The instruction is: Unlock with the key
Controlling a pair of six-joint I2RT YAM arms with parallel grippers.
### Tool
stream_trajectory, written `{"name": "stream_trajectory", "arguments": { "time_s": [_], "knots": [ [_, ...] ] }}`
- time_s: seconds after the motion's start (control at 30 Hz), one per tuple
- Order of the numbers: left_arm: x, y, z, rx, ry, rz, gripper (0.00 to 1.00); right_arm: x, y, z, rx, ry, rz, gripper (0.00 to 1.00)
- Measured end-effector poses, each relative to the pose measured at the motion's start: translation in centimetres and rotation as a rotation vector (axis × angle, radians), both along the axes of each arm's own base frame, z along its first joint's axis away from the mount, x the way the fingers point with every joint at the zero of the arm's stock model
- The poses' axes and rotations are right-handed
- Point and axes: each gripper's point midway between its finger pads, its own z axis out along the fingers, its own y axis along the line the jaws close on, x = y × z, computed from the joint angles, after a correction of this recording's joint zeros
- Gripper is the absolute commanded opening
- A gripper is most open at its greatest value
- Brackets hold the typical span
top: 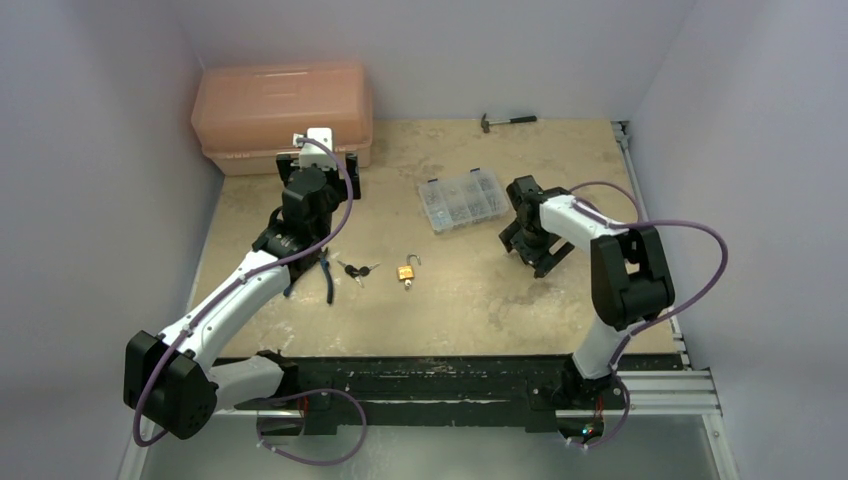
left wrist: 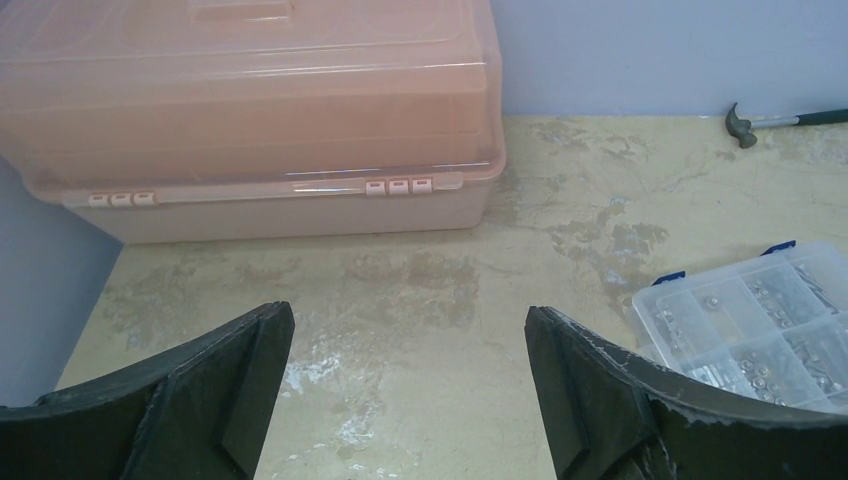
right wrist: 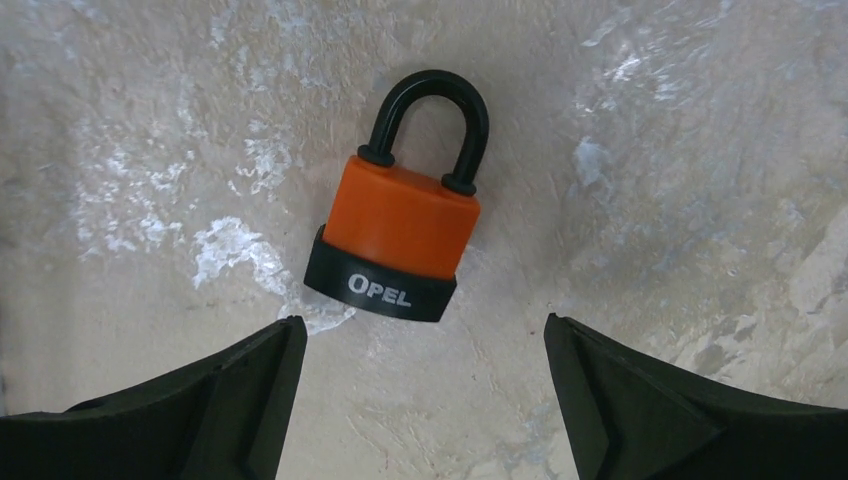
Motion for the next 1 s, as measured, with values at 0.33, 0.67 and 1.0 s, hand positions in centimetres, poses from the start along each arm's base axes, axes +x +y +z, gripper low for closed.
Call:
{"name": "stream_trajectory", "arguments": {
  "time_s": [0.33,0.67,1.0],
  "knots": [
    [0.0,-0.2,0.0,-0.006,0.001,-0.013,0.91,2.1,-0.1,-1.3,-0.001,0.025,-0.020,0.98],
    [0.0,-0.5,0.3,-0.013,-0.003,-0.023,0.90,3.0,-1.4,-1.6,-0.045,0.021,-0.054,0.85],
    [0.0,-0.6,0.3,-0.014,-0.002,-0.031,0.89,3.7,-1.4,-1.8,-0.057,0.012,-0.050,0.52]
  ]
}}
